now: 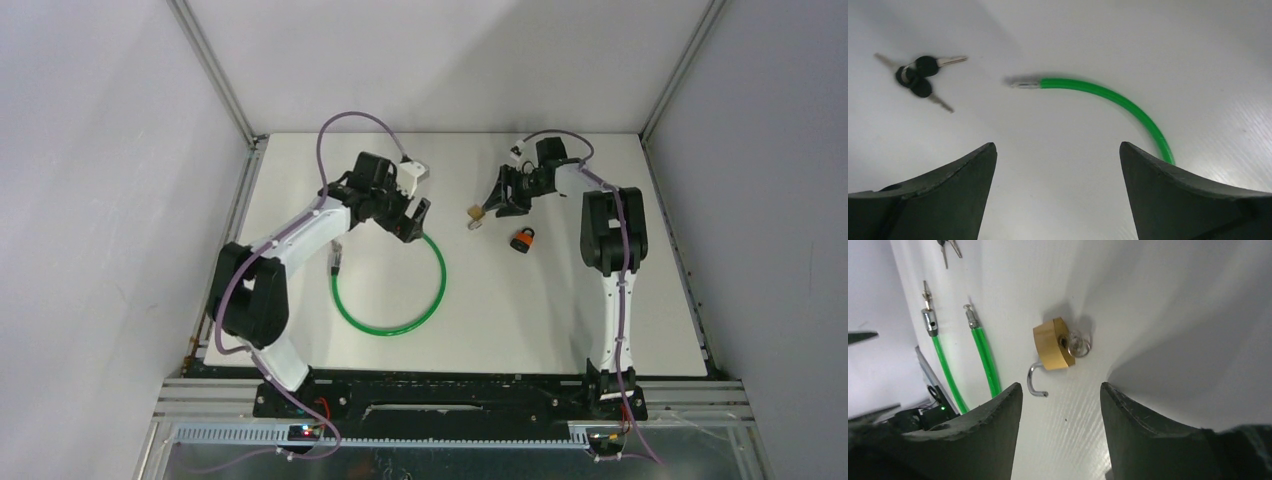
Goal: Unlock with the key
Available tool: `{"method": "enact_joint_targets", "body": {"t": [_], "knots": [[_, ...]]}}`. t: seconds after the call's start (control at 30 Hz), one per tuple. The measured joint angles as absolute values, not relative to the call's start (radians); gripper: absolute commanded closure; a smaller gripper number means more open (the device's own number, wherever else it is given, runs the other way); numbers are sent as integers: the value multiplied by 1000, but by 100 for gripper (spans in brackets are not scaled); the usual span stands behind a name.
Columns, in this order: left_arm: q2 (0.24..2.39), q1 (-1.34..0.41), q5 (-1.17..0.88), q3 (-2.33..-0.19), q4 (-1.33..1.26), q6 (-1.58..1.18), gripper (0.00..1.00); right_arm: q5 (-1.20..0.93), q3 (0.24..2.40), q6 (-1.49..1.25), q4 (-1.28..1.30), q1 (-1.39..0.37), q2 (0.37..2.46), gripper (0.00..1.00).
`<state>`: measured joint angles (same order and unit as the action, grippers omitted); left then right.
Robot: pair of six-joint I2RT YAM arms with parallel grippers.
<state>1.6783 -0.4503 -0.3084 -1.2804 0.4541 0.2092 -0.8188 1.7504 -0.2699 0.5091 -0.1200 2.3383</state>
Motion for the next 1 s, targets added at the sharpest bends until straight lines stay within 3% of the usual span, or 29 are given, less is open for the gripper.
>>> {"method": "enact_joint_targets", "body": {"t": [0.5,0.87,1.0], "knots": [[1853,-317,-218,-1436,503,170,7,-590,1511,90,604,-94,1972,31],[2070,-312,-154,-1736,559,157,34,-511,1388,263,724,-96,1884,34],[2168,-298,-141,-1848,587,157,38,-522,1372,278,746,-96,1837,35]]}}
